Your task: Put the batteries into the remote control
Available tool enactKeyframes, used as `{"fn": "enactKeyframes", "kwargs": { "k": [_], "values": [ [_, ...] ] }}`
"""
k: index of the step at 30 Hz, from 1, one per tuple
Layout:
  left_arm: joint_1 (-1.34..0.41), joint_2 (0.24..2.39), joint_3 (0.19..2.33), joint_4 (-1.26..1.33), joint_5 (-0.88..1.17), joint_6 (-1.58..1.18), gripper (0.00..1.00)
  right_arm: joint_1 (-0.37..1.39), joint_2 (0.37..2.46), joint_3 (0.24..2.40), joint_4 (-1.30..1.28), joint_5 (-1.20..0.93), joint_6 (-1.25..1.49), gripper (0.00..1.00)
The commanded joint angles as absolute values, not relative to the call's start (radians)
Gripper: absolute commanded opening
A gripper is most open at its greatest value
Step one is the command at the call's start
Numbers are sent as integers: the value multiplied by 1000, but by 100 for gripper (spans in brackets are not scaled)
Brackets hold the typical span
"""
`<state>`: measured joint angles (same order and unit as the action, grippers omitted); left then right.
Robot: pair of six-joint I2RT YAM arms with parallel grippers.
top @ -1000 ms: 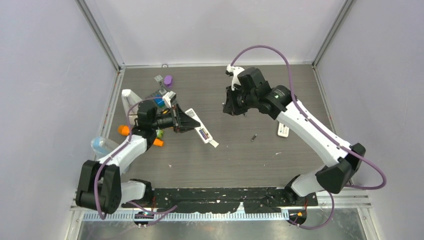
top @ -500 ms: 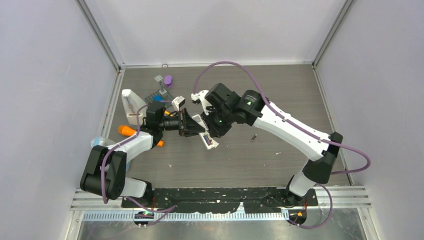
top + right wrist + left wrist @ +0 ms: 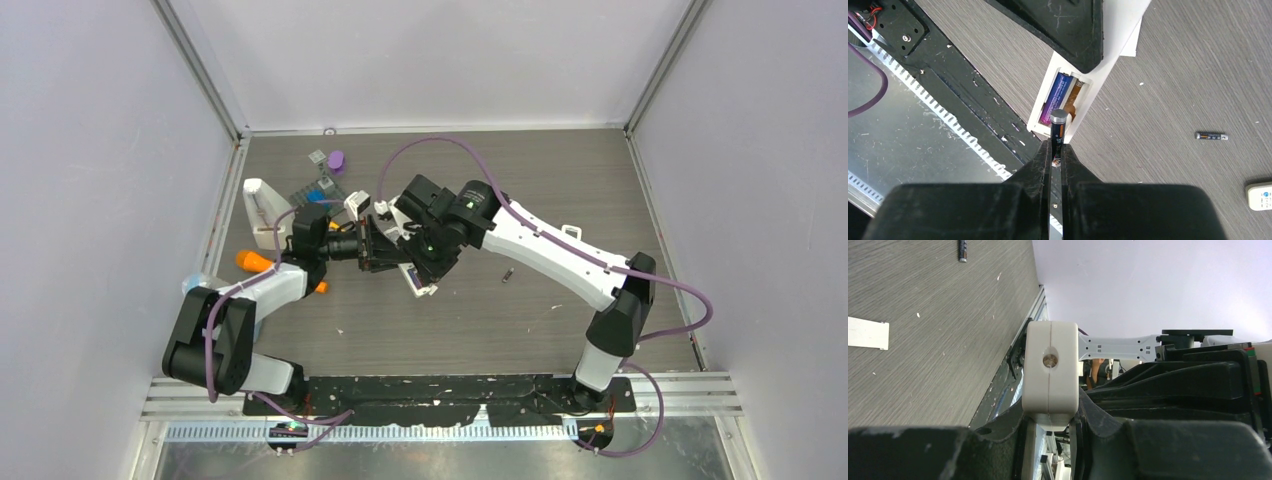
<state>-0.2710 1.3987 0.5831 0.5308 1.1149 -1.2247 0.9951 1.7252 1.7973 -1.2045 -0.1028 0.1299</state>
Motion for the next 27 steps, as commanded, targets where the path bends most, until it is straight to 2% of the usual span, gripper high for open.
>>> {"fn": "enactKeyframes", "kwargs": {
  "k": [1,12,21,27],
  "values": [
    [-273,1396,578,623,1123,-1251,0,1011,1746,1842,-1219,-92,145,9],
    [-273,1384,574,629,1124,-1256,0,1013,1795,1887,-1245,-4,215,14],
    [-273,1378,569,629,1114,-1259,0,1013,1804,1880,-1274,-25,255,16],
    [-274,1375,567,631,1112,-1262,0,1013,1807,1878,-1268,-49,254,23]
  ]
}}
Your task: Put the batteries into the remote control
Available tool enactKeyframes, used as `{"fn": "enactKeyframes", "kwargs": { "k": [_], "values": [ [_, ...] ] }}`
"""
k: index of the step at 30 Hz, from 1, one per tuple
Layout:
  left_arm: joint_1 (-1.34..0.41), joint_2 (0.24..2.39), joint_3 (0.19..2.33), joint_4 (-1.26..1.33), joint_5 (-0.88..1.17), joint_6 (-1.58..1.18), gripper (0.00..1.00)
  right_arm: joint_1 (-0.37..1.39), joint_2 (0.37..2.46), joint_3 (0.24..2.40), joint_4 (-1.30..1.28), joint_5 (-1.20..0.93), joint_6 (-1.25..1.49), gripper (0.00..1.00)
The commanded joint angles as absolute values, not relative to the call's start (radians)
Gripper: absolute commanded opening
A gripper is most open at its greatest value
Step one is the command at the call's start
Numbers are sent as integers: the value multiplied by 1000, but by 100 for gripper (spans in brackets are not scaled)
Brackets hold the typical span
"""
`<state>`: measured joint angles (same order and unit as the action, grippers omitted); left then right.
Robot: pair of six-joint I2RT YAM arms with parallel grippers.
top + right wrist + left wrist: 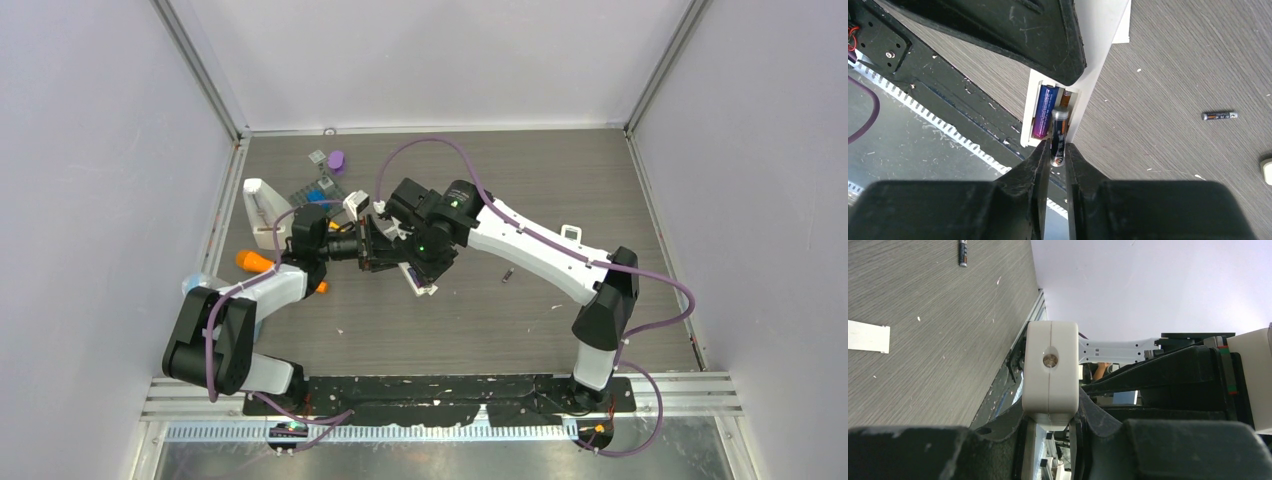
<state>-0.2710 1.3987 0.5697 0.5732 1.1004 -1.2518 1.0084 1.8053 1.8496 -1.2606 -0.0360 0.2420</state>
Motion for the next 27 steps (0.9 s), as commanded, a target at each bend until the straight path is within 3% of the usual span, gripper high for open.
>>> {"fn": "enactKeyframes", "kwargs": {
  "k": [1,7,20,27],
  "values": [
    [-273,1373,567,633,1112,-1262,0,1013,1808,1880,-1266,-47,256,24],
    [-273,1367,557,633,1108,-1262,0,1010,1809,1921,-1239,-15,292,31],
    [-273,1356,522,795,1070,-1440,0,982,1681,1836,-1084,83,371,28],
    [-273,1364,470,1142,921,-1806,0,954,1406,1590,-798,191,507,58]
  ]
}}
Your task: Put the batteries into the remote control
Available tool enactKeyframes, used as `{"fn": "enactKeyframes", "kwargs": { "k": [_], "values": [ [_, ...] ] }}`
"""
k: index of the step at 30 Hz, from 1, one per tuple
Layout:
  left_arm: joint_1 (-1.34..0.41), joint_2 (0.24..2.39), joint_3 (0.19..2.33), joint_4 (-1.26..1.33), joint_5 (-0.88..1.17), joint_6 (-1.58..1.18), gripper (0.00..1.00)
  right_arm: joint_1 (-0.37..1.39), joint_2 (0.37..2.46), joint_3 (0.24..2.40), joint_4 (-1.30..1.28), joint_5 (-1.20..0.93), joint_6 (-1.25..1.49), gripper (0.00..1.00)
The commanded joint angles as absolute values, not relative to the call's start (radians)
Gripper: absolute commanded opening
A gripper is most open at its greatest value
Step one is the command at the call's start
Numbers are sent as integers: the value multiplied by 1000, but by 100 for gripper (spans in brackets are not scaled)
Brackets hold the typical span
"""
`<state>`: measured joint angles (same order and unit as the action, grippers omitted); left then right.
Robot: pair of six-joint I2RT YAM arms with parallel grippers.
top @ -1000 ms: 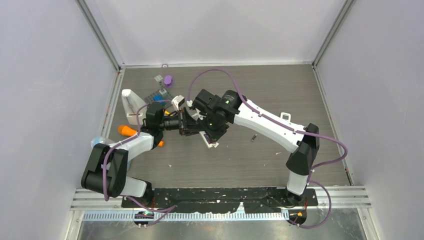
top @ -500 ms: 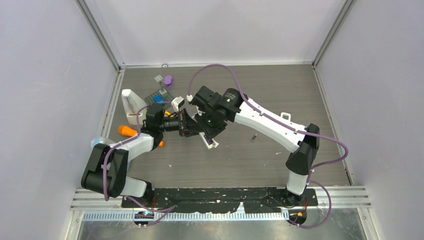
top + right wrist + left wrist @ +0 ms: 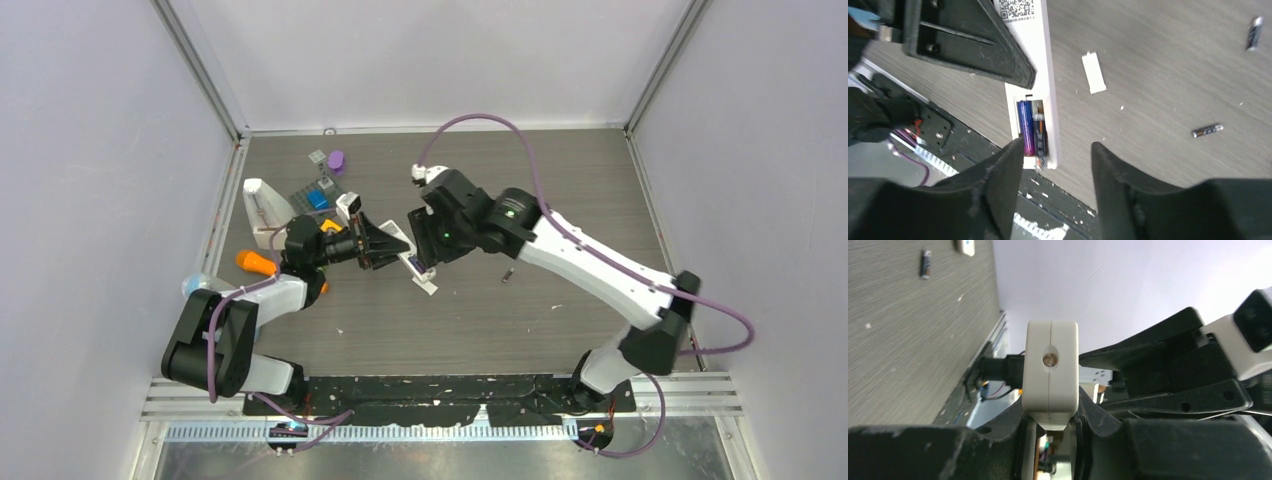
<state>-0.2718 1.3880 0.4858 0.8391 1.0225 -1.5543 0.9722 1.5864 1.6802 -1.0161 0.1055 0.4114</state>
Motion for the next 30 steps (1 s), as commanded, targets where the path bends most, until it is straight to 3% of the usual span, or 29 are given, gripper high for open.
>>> {"fn": "enactKeyframes", "kwargs": {
  "k": [1,6,26,30],
  "values": [
    [-273,1367,467,1180,898,-1850,0,950,1379,1564,-731,191,524,60],
    [-275,1341,500,1246,830,-1966,0,939,1243,1427,-567,206,580,67],
    [-275,1155,527,1013,749,-1977,0,937,1182,1322,-375,185,679,66],
    [-275,1149,518,986,742,-1979,0,936,1160,1303,-361,202,690,71]
  ]
}}
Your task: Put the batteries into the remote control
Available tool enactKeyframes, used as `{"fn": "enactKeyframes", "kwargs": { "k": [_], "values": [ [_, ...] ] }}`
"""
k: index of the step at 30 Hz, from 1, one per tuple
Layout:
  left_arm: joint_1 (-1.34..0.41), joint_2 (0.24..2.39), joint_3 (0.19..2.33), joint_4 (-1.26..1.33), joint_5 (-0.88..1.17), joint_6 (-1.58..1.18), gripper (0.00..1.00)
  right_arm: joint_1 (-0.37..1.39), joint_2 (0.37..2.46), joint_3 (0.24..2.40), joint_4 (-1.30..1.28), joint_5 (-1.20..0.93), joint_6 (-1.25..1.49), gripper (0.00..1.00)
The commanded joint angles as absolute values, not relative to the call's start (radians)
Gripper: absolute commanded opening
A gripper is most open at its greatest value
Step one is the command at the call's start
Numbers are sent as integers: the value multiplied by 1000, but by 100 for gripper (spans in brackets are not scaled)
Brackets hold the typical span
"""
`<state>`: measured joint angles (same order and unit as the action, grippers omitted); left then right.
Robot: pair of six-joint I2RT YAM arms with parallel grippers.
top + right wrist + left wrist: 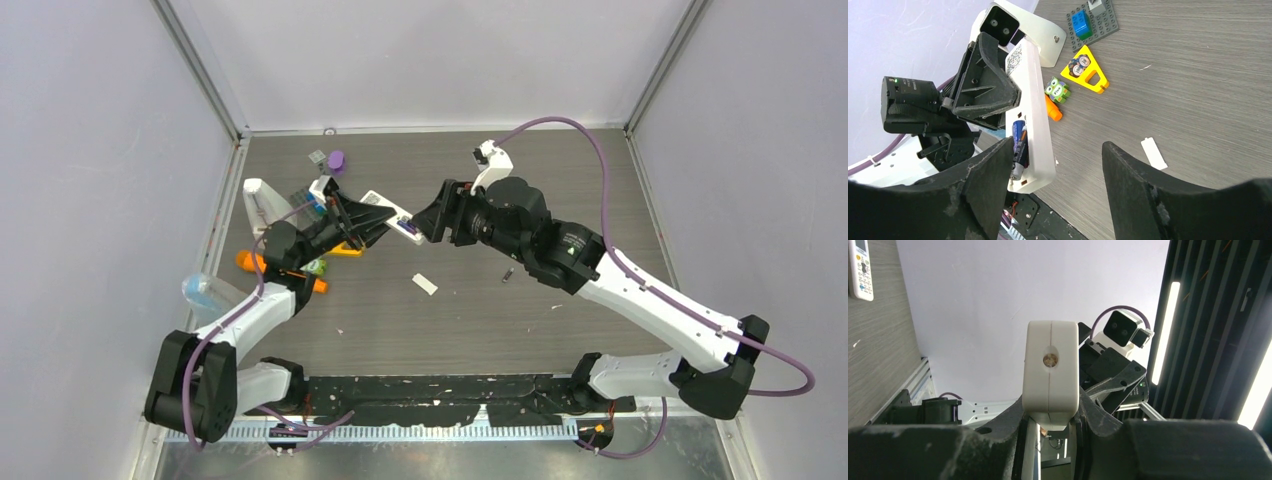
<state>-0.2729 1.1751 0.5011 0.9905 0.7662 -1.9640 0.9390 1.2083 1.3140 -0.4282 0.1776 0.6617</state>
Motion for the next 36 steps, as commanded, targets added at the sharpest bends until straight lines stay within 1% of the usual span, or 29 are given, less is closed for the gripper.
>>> {"fn": "enactKeyframes", "kwargs": {
  "k": [1,2,6,13,15,21,25,32,36],
  "values": [
    [-275,1149,518,981,740,-1981,0,936,1156,1292,-356,203,691,72],
    [-275,1147,518,976,738,-1983,0,936,1148,1284,-348,203,694,75],
    [-275,1133,517,927,731,-1985,0,936,1133,1262,-329,199,702,80],
    [-276,1108,507,874,704,-2009,0,936,1107,1212,-265,189,711,81],
    [-276,1100,506,868,697,-2019,0,935,1110,1206,-262,187,714,80],
    [-276,1077,521,845,695,-2017,0,925,1123,1199,-256,182,729,70],
    [-278,1065,521,835,693,-2011,0,917,1133,1203,-256,172,741,67],
    [-278,1045,519,801,686,-1993,0,892,1136,1214,-273,151,746,65],
    [-278,1047,524,792,689,-1985,0,894,1128,1207,-259,143,745,67]
  ]
}}
